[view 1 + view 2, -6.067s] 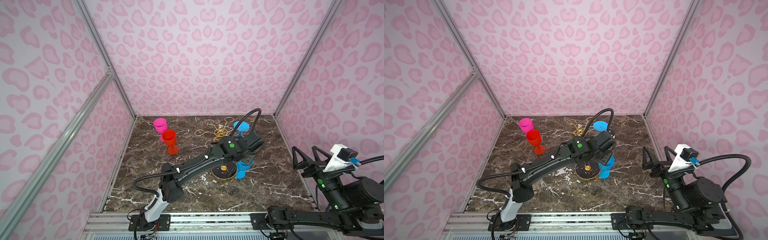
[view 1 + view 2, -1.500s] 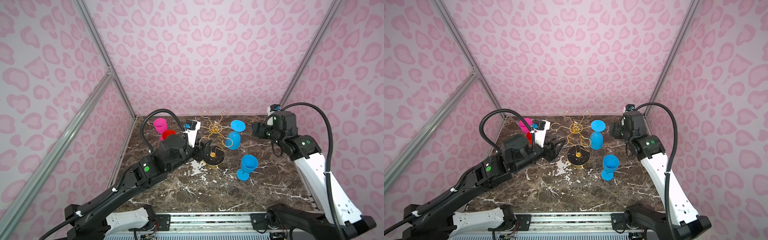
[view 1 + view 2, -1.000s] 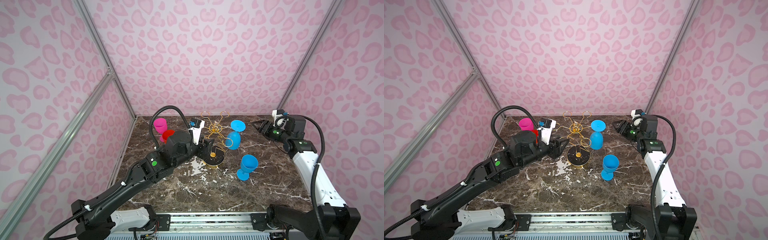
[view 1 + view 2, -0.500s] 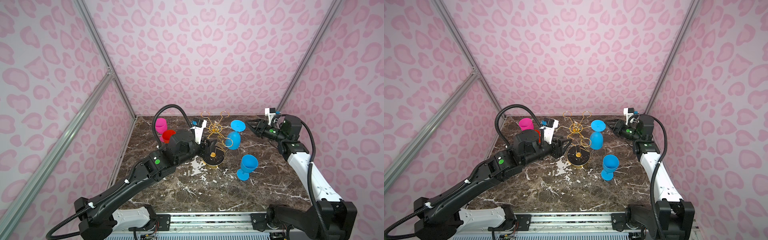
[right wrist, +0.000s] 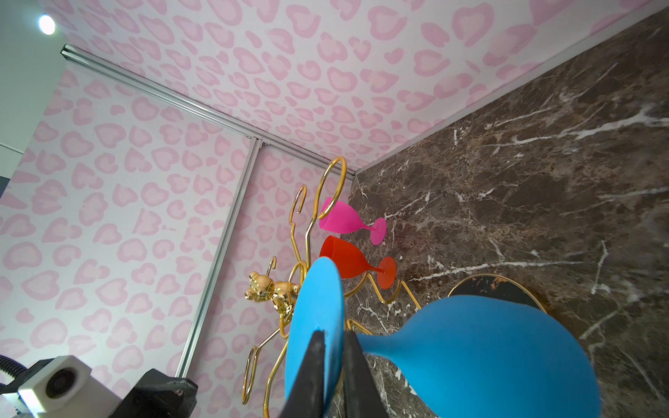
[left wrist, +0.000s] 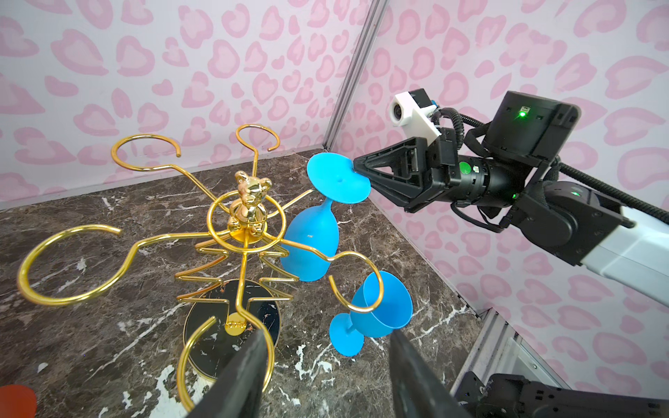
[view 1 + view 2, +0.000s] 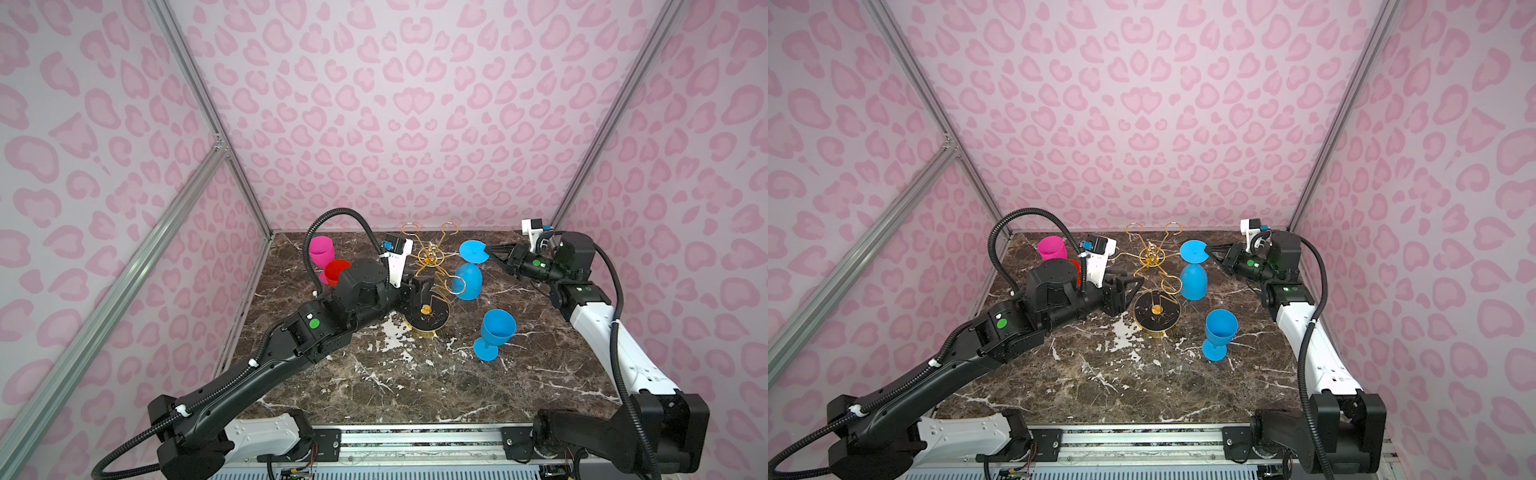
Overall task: Take the wine glass off the wine glass rack
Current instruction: Pick up the wine glass from the wine glass rack.
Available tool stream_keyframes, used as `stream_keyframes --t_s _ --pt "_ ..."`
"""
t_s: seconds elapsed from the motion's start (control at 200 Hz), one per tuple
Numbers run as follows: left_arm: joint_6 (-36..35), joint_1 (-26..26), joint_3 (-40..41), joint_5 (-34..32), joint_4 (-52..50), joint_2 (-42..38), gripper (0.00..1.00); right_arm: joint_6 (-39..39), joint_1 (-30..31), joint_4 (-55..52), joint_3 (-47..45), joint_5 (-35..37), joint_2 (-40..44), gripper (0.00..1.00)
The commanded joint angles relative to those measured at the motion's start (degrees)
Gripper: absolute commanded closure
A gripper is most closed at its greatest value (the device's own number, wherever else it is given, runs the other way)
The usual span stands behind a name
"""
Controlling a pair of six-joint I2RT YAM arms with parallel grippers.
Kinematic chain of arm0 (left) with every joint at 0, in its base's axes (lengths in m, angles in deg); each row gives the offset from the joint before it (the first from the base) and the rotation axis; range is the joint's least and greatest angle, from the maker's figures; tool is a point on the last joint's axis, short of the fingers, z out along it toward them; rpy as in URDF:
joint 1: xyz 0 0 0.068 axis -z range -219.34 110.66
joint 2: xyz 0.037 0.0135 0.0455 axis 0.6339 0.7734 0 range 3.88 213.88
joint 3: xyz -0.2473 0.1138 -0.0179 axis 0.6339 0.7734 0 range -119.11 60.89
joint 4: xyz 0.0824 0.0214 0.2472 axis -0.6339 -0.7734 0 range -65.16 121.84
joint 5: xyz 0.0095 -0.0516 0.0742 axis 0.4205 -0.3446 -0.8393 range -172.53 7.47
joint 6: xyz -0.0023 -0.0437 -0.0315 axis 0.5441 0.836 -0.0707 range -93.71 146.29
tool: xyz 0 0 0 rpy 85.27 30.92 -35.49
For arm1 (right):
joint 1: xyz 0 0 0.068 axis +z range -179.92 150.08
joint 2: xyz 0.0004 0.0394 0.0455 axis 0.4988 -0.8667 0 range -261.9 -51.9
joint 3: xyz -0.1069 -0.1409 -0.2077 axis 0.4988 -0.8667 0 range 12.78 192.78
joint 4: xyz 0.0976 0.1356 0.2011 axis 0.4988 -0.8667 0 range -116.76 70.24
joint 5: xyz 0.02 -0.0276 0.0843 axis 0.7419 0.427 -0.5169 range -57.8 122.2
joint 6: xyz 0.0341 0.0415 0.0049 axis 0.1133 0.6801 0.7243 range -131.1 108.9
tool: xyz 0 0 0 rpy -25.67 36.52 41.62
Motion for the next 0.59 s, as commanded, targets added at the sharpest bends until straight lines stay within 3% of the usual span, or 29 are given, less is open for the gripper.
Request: stream_keyframes --t_s 0.0,0.06,0.59 --pt "-0.01 -0.08 -0.36 0.19 1.95 -0.44 0.44 0.35 0.15 2.46 -0.16 -0.93 -0.31 0.95" --pt "-0.11 -0.08 -0.35 0.03 1.86 -0.49 0.44 0.38 0.18 2.40 -0.05 -0.83 -0.43 1.00" --pt "0.28 -0.08 0.14 0.18 1.86 -1.10 0.44 5.60 3.17 6.16 1.49 -0.45 -0.81 1.00"
